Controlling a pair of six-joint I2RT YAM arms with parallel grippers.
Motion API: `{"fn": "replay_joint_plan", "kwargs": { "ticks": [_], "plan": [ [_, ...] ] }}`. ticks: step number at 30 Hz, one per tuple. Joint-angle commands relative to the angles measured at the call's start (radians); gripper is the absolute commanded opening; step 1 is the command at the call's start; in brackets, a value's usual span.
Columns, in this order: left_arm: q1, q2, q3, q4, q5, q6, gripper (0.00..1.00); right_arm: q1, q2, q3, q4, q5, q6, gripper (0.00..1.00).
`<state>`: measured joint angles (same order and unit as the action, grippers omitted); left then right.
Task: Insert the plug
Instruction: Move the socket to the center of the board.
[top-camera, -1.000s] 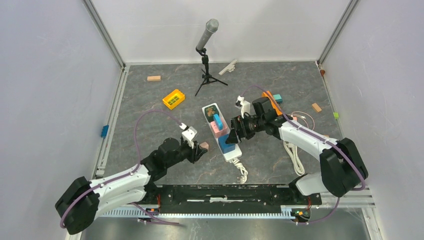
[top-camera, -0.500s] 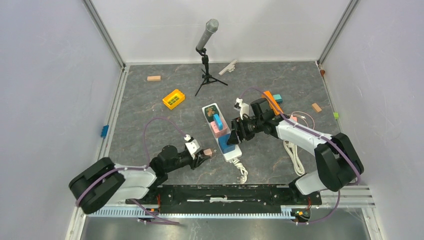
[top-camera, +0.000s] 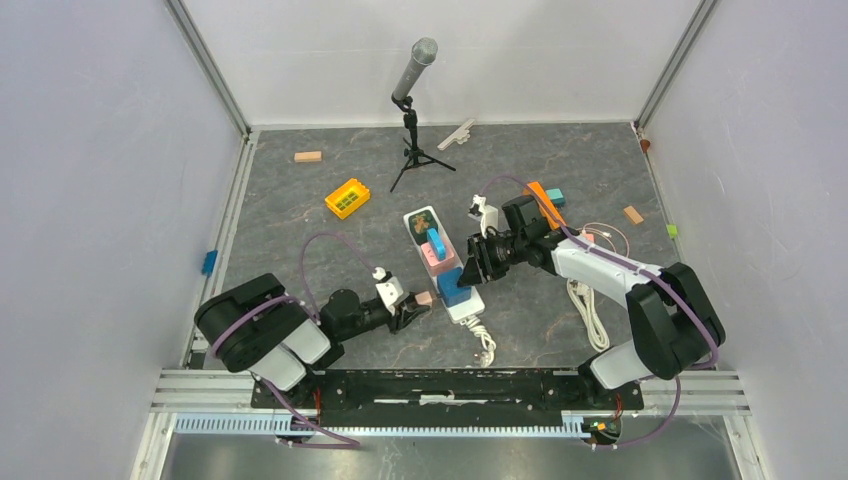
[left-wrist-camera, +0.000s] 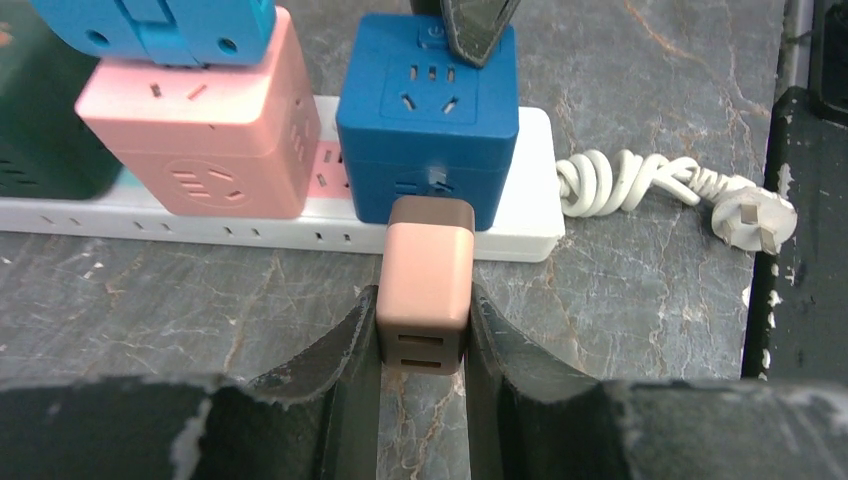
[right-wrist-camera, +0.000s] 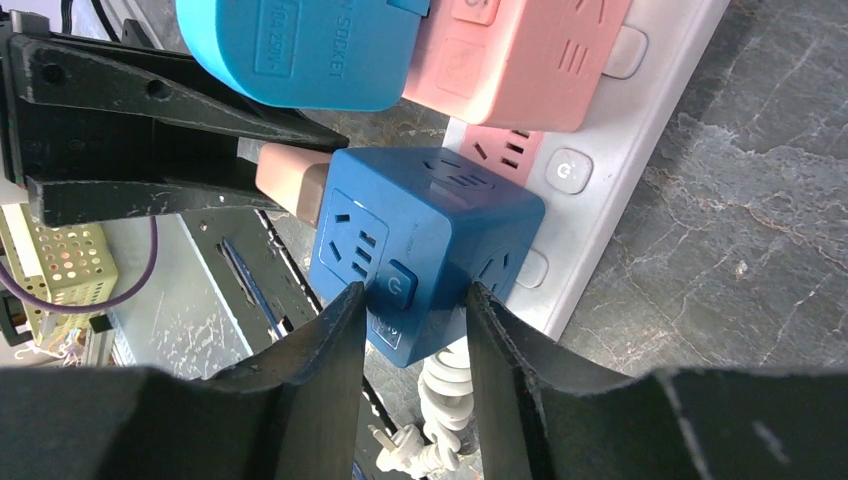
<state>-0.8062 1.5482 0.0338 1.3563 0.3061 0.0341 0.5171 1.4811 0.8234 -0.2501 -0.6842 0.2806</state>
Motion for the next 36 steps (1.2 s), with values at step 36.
{"fn": "replay_joint_plan", "kwargs": {
  "ticks": [36],
  "plan": [
    [0.001,-0.004,0.042,0.090,0.034,0.001,0.02,0.003,0.009,-0.050,0.034,-0.018,-0.011,0.39]
  ]
}}
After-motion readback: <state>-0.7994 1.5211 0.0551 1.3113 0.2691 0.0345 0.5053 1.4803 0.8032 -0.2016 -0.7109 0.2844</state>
